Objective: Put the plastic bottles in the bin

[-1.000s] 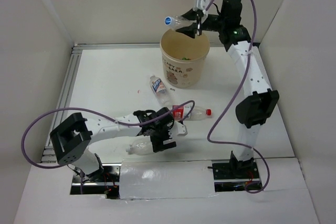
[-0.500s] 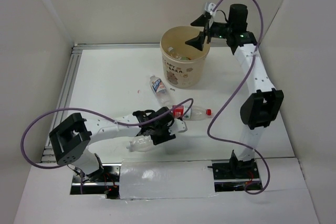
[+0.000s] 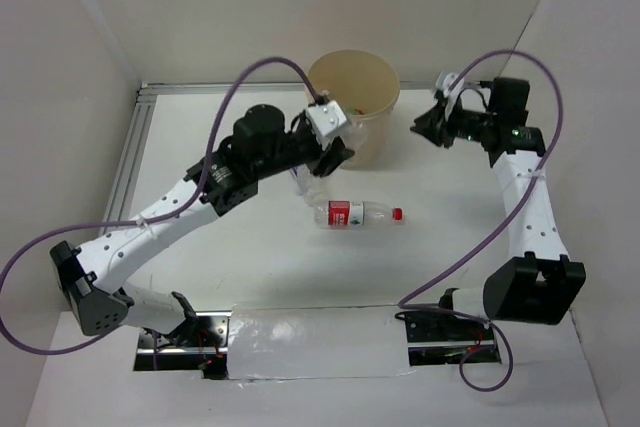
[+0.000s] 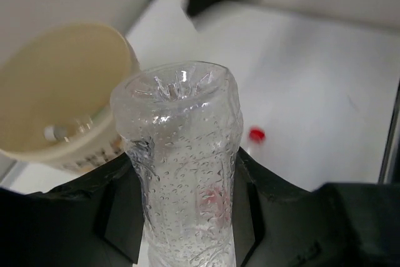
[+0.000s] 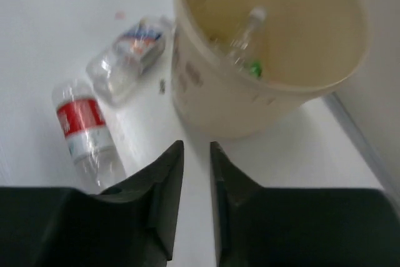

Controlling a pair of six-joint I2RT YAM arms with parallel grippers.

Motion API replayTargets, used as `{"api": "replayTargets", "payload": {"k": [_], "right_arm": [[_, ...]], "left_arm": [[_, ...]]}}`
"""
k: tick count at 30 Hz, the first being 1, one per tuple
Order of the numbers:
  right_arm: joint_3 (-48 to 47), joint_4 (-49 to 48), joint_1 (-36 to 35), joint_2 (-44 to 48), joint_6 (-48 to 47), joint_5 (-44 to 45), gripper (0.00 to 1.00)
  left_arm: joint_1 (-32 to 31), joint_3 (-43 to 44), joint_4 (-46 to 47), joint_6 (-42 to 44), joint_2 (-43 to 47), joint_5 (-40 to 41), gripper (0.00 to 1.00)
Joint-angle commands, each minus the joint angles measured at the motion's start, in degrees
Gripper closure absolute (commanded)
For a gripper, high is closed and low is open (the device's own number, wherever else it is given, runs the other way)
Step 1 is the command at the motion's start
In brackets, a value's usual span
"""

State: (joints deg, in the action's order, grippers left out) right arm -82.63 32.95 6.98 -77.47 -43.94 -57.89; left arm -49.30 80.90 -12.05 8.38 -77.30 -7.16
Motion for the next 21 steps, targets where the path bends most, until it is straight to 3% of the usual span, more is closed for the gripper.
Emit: {"api": "replayTargets", "payload": {"k": [1, 4, 10, 13, 18, 21], "right_arm": [[9.66, 9.05, -0.13, 4.15, -11.05, 1.98, 0.64], [18.27, 10.37, -0.13, 6.8, -14.66, 3.31, 0.27], [27.78, 10.47, -1.88, 7.95, -16.26, 3.31, 0.22], [30.42, 9.42, -3.37, 7.95, -16.88, 3.31, 0.15], [33.58, 7.49, -5.66, 6.02, -18.55, 4.54, 0.01], [34.2, 5.2, -7.51, 5.49, -18.55, 5.86, 0.01]], "left_arm": [[4.37, 3.46, 17.27, -5.2, -4.69, -4.61, 0.83], [7.19, 8.64, 25.39, -10.39, -10.74, -5.58, 0.82], [12.2, 18.84, 44.12, -23.83, -20.77, -5.59, 0.8], [13.96, 24.73, 47.64, -29.99, -26.14, -4.97, 0.8], [17.38, 28.07, 52.21, -37.02, -31.59, 3.19, 0.79], [17.92, 30.88, 49.25, -34.86, -35.63, 8.46, 0.72]]}}
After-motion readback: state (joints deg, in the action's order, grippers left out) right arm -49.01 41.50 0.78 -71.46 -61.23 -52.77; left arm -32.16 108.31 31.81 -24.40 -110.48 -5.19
